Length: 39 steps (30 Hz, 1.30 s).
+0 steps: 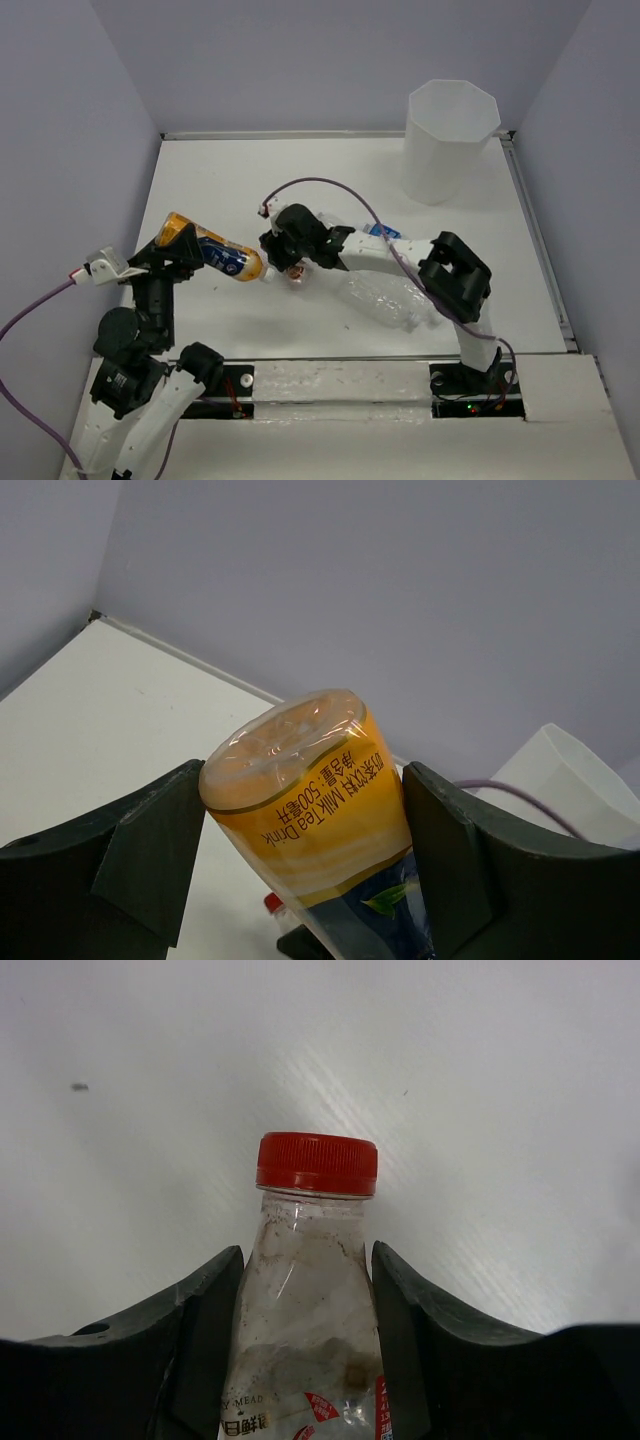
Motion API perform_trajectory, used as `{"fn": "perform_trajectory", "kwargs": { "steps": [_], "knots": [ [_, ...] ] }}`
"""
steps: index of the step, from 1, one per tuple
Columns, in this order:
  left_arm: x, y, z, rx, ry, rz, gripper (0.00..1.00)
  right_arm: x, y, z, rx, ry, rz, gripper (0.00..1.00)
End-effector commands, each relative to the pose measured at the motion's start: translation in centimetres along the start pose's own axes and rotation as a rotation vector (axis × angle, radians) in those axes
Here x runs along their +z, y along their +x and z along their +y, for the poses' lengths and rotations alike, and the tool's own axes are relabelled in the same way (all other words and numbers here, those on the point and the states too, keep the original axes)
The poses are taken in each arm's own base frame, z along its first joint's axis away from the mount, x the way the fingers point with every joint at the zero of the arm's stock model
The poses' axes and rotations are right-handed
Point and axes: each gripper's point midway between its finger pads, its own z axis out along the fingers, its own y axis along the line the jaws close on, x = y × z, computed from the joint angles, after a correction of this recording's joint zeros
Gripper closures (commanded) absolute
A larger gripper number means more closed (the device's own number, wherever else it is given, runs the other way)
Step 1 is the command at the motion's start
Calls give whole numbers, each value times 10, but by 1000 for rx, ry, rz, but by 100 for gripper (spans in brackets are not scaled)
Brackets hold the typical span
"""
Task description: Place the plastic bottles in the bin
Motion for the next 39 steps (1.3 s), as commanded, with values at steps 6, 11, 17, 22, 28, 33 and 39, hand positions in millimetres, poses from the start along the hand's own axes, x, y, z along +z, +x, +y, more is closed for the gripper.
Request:
{"fn": "perform_trajectory", "kwargs": {
  "steps": [6,11,17,22,28,33,39],
  "knots": [
    [11,11,-20,22,76,34,78,-238,-239,-180,141,367,-788,89],
    [18,20,-26,42,87,67,78,-346,-258,-328,220,684,-986,90],
    [26,25,-30,52,79,84,78,-385,-240,-436,290,861,-1028,90],
    [41,25,-46,77,94,108,78,-376,-216,-469,336,870,-984,89],
    [67,26,-85,75,181,132,78,-380,-198,-456,348,874,-941,15],
    [102,16,-135,37,254,147,79,-414,-201,-422,375,845,-982,8],
    [150,14,-187,-84,276,130,80,-443,-160,-375,424,847,-997,11]
  ]
}}
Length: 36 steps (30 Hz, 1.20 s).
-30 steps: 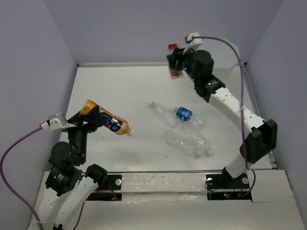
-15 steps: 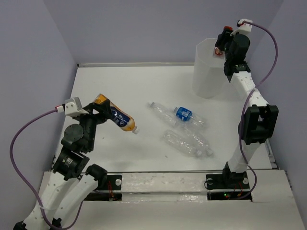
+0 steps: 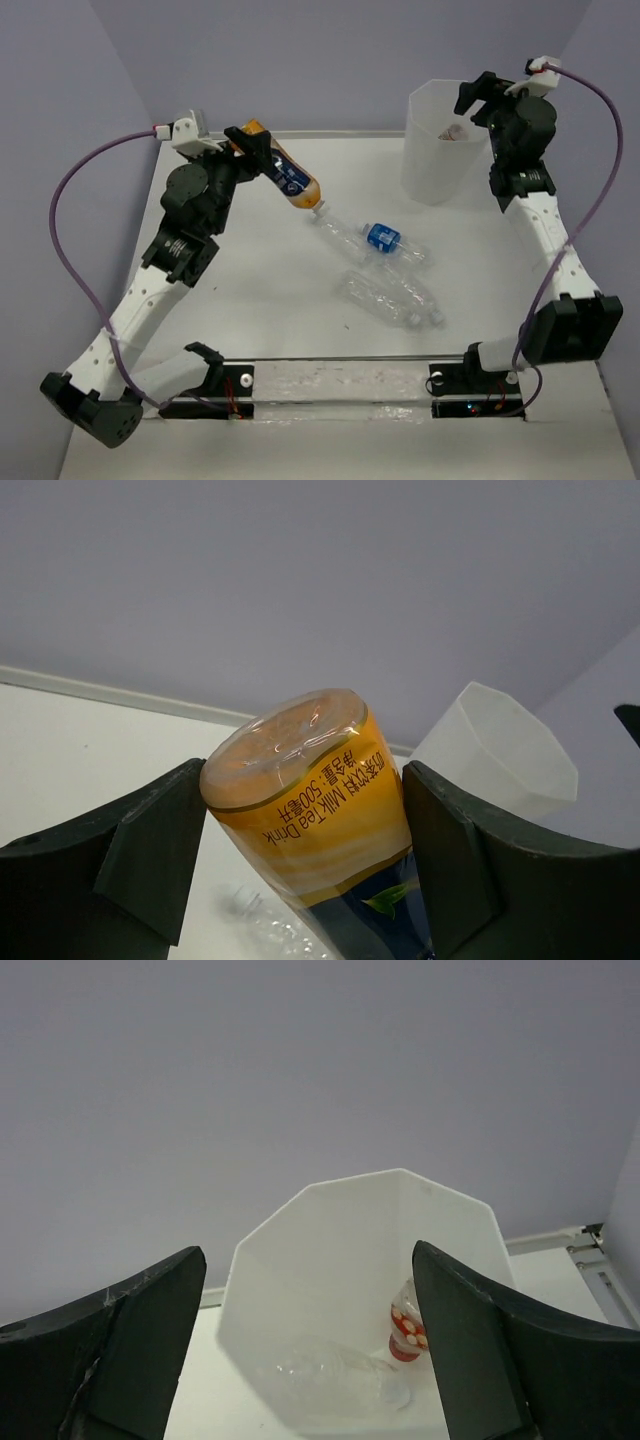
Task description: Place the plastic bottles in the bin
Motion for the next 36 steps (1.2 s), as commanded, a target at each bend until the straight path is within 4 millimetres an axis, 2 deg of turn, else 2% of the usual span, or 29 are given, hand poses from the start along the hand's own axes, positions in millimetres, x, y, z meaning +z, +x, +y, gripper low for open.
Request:
{"fn": "perform_trajectory", "kwargs": {
  "steps": [1,2,3,4,5,6,9,10,11,12,13,15,16,17,18,19,20,22,23,27,32,36],
  "knots": [
    [35,-25,-42,-114,83,-82,80,-44,-16,-9,28,43,-48,11],
    [38,-37,-52,-140,99,-108,80,-48,-13,-25,11,123,-48,9],
    [49,-27,-56,-139,92,-90,80,-48,-7,-40,-26,177,-31,8],
    [50,-31,-67,-150,113,-96,80,-49,2,-60,-54,244,15,6],
    [53,-30,-73,-154,119,-96,80,-48,5,-71,-68,286,39,2],
    [58,-24,-76,-144,106,-89,80,-41,4,-78,-81,311,54,1],
    [55,-19,-95,-134,130,-86,80,-34,1,-100,-75,344,76,0],
    [57,-14,-96,-124,112,-84,80,-25,8,-105,-54,341,96,0],
    [56,-11,-101,-110,119,-81,80,-19,-4,-107,-40,325,93,0],
    [56,-8,-103,-104,117,-77,80,-13,-4,-105,-34,311,102,0],
    [57,-4,-102,-91,107,-75,80,-2,-2,-108,-33,309,132,0],
    [57,-1,-105,-79,103,-76,80,8,4,-119,-35,319,165,1],
    [58,2,-105,-63,100,-73,80,16,20,-120,-29,306,203,2],
    [57,4,-107,-59,101,-73,80,20,21,-119,-15,278,212,4],
    [58,6,-107,-53,101,-71,80,25,32,-120,-11,276,234,5],
    [58,7,-108,-49,101,-71,80,25,30,-118,-8,267,230,6],
    [58,8,-108,-43,101,-69,80,29,39,-119,-3,259,249,9],
    [58,13,-109,-29,103,-62,80,34,44,-110,10,205,268,10],
    [58,14,-110,-25,103,-60,80,39,57,-110,18,193,299,11],
    [58,19,-112,-15,107,-58,80,47,77,-111,29,180,356,12],
    [58,20,-117,-1,119,-61,80,46,90,-106,56,147,389,20],
    [58,19,-121,5,129,-68,80,41,94,-102,74,130,403,35]
  ]
}}
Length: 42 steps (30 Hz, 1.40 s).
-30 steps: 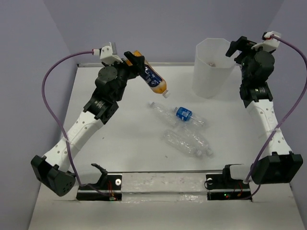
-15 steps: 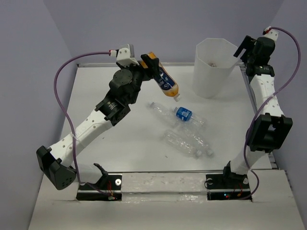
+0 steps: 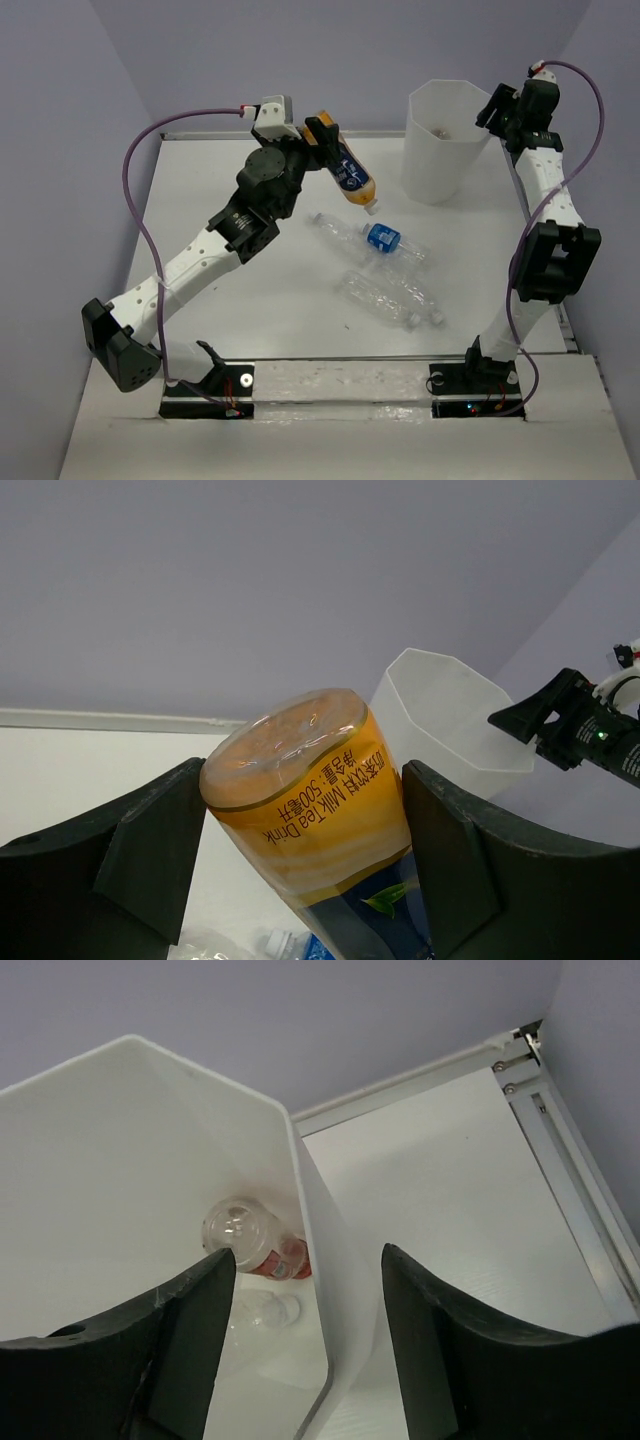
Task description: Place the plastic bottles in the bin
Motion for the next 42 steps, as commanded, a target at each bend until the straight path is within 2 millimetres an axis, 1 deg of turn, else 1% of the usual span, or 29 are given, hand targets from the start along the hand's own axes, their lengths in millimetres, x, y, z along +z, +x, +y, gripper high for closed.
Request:
{"fn": "perform_trajectory", "kwargs": {
  "steps": [1,2,4,7,11,12,14,16,17,18,19,21,23,24,25,26,28,29,30,32,34,35,36,37,38,39,40,41,42],
  "knots": [
    [0,-41,-15,-40,27,-116,80,-13,-13,16,16,-67,-23,39],
    [0,-41,-15,-41,29,-117,80,-18,-15,18,19,-71,-30,45],
    [-1,-42,-16,-42,34,-123,80,-22,-14,18,25,-74,-28,51],
    [-1,-42,-16,-40,36,-128,80,-32,-21,21,24,-79,-44,62],
    [-1,-50,-20,-45,48,-146,80,-41,-25,17,14,-50,-39,80],
    [0,-50,-21,-43,53,-146,80,-43,-26,17,16,-49,-37,83],
    [0,-58,-25,-48,62,-161,80,-47,-27,18,16,-48,-34,89],
    [2,-60,-28,-40,68,-163,80,-54,-30,18,13,-45,-34,93],
    [2,-65,-31,-45,74,-172,80,-57,-32,19,12,-46,-37,98],
    [3,-67,-32,-45,77,-174,80,-59,-33,19,12,-46,-37,100],
    [5,-66,-34,-42,81,-172,80,-63,-35,20,7,-46,-38,100],
    [6,-72,-38,-48,89,-183,80,-68,-37,20,1,-43,-28,100],
    [8,-71,-43,-47,101,-181,80,-72,-35,21,-15,-45,-9,100],
    [9,-75,-46,-47,106,-188,80,-74,-36,21,-19,-45,-4,100],
    [11,-73,-49,-45,112,-184,80,-76,-40,22,-33,-48,-8,100],
    [11,-77,-51,-45,116,-192,80,-79,-39,21,-37,-44,6,100],
    [15,-72,-55,-34,118,-183,80,-82,-37,19,-53,-35,16,100],
    [17,-73,-57,-33,122,-186,80,-86,-38,19,-58,-34,13,100],
    [20,-68,-59,-27,124,-178,80,-87,-37,19,-62,-31,17,100],
    [22,-68,-64,-26,131,-179,80,-89,-29,16,-69,-24,37,100],
    [25,-66,-67,-26,134,-178,80,-94,-26,15,-69,-25,40,100],
    [28,-63,-71,-24,139,-176,80,-92,-15,13,-69,-25,64,100],
    [29,-64,-74,-28,143,-187,80,-94,-11,15,-67,-41,75,100],
    [33,-60,-76,-26,144,-183,80,-99,-13,18,-66,-55,58,100],
    [35,-60,-78,-22,144,-190,80,-98,-2,15,-65,-55,75,100],
    [36,-66,-83,-32,150,-209,80,-101,-2,16,-62,-62,68,100],
    [42,-59,-86,-24,143,-203,80,-104,-3,15,-61,-57,58,98],
    [43,-67,-89,-33,145,-225,80,-110,-6,16,-58,-59,39,91],
    [46,-66,-92,-35,145,-226,80,-113,-11,18,-58,-65,23,91]
  ]
}}
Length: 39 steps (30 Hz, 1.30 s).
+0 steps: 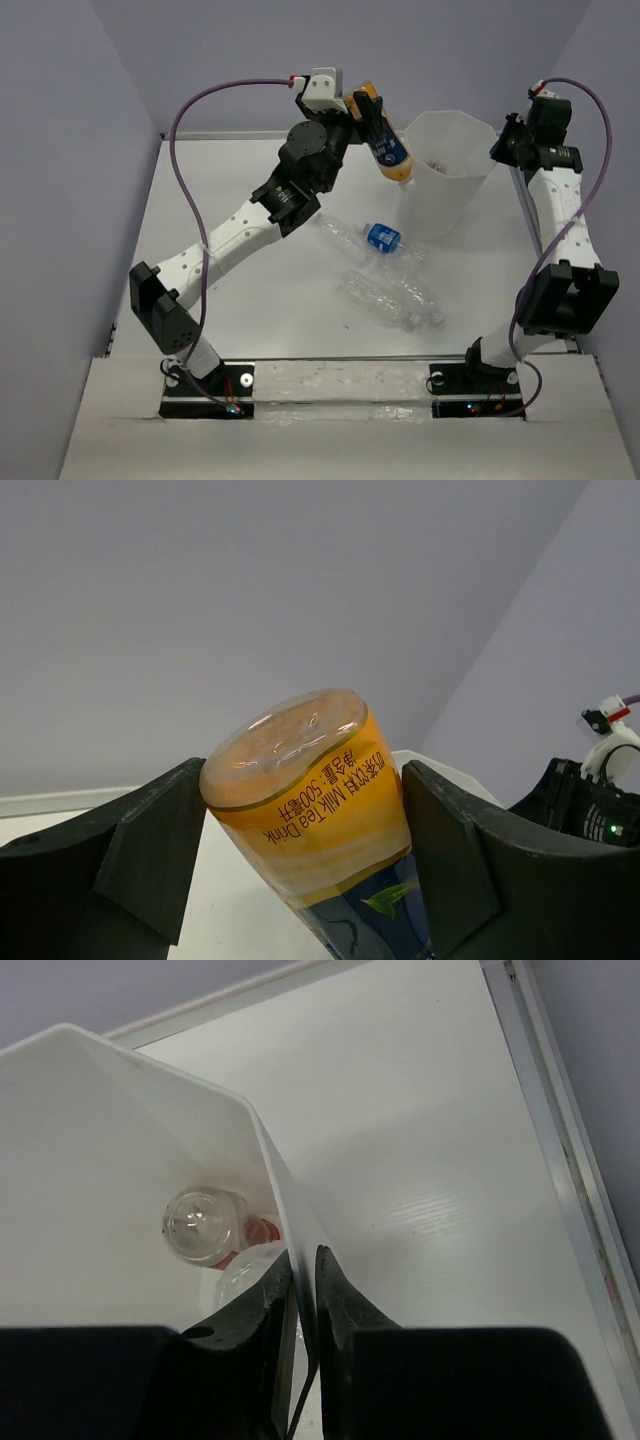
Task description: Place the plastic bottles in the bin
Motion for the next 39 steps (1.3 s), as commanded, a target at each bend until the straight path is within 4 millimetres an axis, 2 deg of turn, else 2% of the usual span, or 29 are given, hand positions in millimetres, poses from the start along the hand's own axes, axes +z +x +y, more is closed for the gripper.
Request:
{"fn": "perform_trajectory", "kwargs": {
  "steps": [1,2,3,4,5,6,7,8,9,12,13,16,17,18,19,21,22,23,24,26,27,30,32,34,35,36,37,38,39],
  "knots": [
    [9,-60,-24,-80,31,-169,80,-34,-39,21,8,-88,-167,75],
    [16,-58,-29,-97,36,-173,80,-37,-40,22,13,-91,-179,55],
    [20,-56,-33,-101,39,-172,80,-38,-41,22,17,-91,-183,45],
    [28,-41,-36,-96,35,-155,80,-38,-40,21,16,-88,-184,38],
    [31,-49,-41,-108,40,-173,80,-39,-41,21,16,-86,-188,32],
    [40,-32,-43,-95,27,-157,80,-38,-38,19,18,-82,-184,22],
    [45,-30,-44,-96,19,-158,80,-39,-38,20,18,-83,-189,17],
    [47,-39,-49,-110,22,-180,80,-42,-41,20,18,-86,-202,12],
    [54,-27,-50,-108,11,-173,80,-44,-42,21,19,-90,-209,10],
    [62,-36,-57,-131,8,-214,80,-50,-47,25,25,-111,-233,7],
    [70,-23,-56,-108,-10,-205,81,-56,-51,28,30,-122,-254,7],
    [84,-14,-62,-70,-28,-227,81,-70,-61,27,37,-113,-303,4],
    [86,-25,-65,-72,-25,-254,81,-74,-63,26,38,-107,-316,2],
    [88,-22,-69,-62,-22,-259,81,-78,-66,24,40,-95,-332,1],
    [97,0,-70,-32,-28,-240,81,-82,-68,24,43,-91,-346,1],
    [100,1,-75,13,-23,-264,80,-100,-76,26,41,-96,-392,1],
    [100,5,-81,18,-9,-271,72,-103,-74,26,42,-99,-394,1],
    [104,14,-84,41,-4,-273,62,-118,-79,28,43,-110,-429,0],
    [107,27,-92,57,22,-259,37,-121,-74,29,44,-118,-429,1],
    [106,28,-96,63,37,-260,12,-132,-73,31,51,-134,-451,1],
    [105,27,-97,61,40,-263,3,-146,-74,34,50,-149,-477,1],
    [98,6,-100,55,52,-276,1,-154,-64,41,41,-204,-479,1],
    [86,-26,-96,64,46,-288,1,-166,-56,58,17,-306,-485,1],
    [78,-23,-85,92,22,-244,1,-175,-50,75,-6,-397,-483,2],
    [61,-59,-79,60,12,-272,1,-184,-45,92,-45,-491,-478,3],
    [56,-37,-70,95,0,-203,1,-187,-38,104,-68,-549,-462,3],
    [36,-68,-57,65,-27,-221,1,-198,-26,130,-110,-671,-428,4],
    [27,-67,-48,56,-46,-193,1,-204,-20,145,-143,-738,-419,4],
    [7,-56,-29,19,-68,-123,1,-215,-1,175,-188,-864,-375,4]
  ]
}}
